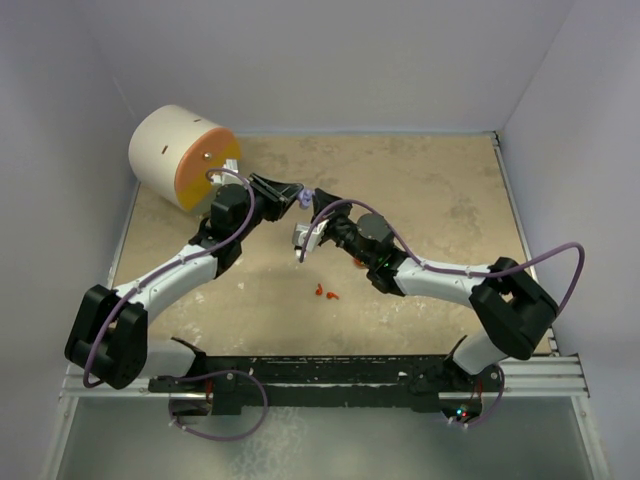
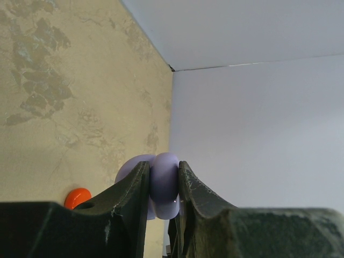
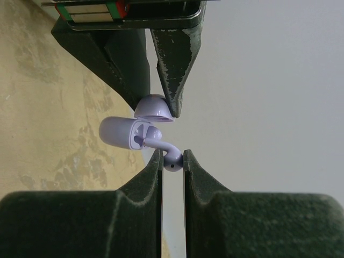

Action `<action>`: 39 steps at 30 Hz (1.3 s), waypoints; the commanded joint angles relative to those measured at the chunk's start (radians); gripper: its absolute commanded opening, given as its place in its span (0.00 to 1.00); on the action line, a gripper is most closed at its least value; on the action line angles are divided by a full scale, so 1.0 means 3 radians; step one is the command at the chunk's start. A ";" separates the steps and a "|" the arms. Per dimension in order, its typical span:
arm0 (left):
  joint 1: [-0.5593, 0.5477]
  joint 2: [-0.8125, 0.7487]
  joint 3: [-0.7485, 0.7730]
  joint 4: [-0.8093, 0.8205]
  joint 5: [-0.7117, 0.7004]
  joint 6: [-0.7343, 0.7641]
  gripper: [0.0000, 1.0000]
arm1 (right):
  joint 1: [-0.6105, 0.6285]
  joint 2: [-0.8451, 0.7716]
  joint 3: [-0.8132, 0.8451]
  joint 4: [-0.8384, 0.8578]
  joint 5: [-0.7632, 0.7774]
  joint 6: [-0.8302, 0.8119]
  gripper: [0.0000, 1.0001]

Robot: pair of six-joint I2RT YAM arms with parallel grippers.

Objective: Insert the wireless bluetooth earbuds into the charging case
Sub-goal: Place the earbud in the charging case.

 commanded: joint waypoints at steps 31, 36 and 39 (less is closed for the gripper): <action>-0.0015 -0.0022 0.0180 0.0127 0.0019 0.0126 0.00 | -0.0016 -0.0032 0.0129 -0.0127 -0.0120 0.0053 0.00; -0.0016 -0.0004 0.0231 0.0109 0.0018 0.0131 0.00 | -0.0016 -0.0026 0.0148 -0.0184 -0.0112 0.0035 0.00; -0.0017 0.0004 0.0253 0.0103 0.0009 0.0124 0.00 | -0.0019 -0.0021 0.0155 -0.0186 -0.0074 0.0030 0.00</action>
